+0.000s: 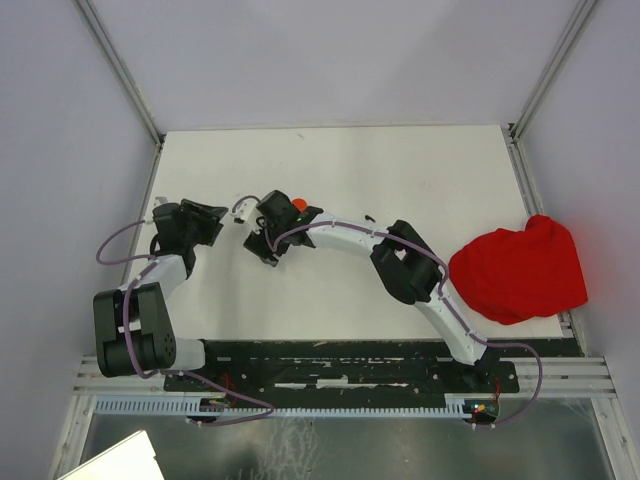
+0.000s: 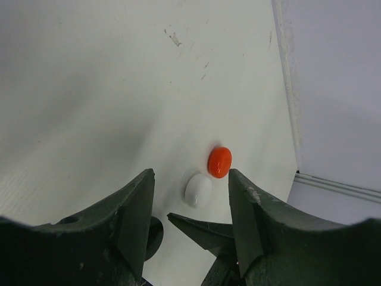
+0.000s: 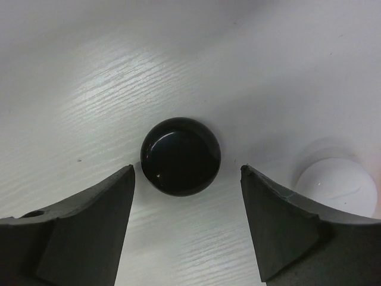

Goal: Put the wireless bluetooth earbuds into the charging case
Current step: Pick up the charging case at the center of the board.

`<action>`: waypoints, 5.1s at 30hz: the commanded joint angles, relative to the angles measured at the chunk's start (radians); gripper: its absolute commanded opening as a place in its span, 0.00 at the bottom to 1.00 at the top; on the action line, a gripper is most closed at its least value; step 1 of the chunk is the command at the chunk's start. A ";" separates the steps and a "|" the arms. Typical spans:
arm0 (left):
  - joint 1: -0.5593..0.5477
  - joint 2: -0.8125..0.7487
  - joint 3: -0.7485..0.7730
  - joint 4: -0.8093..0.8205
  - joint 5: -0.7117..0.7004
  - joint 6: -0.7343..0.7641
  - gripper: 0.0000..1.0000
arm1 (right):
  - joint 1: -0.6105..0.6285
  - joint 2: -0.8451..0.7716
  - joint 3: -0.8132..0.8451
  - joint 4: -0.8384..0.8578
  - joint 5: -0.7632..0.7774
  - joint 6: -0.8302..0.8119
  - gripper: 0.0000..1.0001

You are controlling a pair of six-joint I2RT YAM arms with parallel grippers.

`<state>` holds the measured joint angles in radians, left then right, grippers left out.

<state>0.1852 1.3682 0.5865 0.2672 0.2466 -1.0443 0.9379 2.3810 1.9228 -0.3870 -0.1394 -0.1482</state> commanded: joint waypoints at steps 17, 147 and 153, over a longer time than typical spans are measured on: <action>0.025 0.004 -0.003 0.052 0.038 0.046 0.59 | -0.001 0.032 0.055 0.015 -0.006 -0.001 0.47; -0.550 0.392 0.238 0.601 0.516 -0.027 0.03 | -0.371 -0.773 -0.837 0.470 0.048 0.330 1.00; -0.550 0.397 0.243 0.549 0.486 -0.024 0.03 | -0.371 -0.835 -0.880 0.509 0.035 0.312 1.00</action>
<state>-0.3500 1.7721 0.7952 0.7670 0.7250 -1.0218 0.5629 1.6062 1.0584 0.0696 -0.1093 0.1787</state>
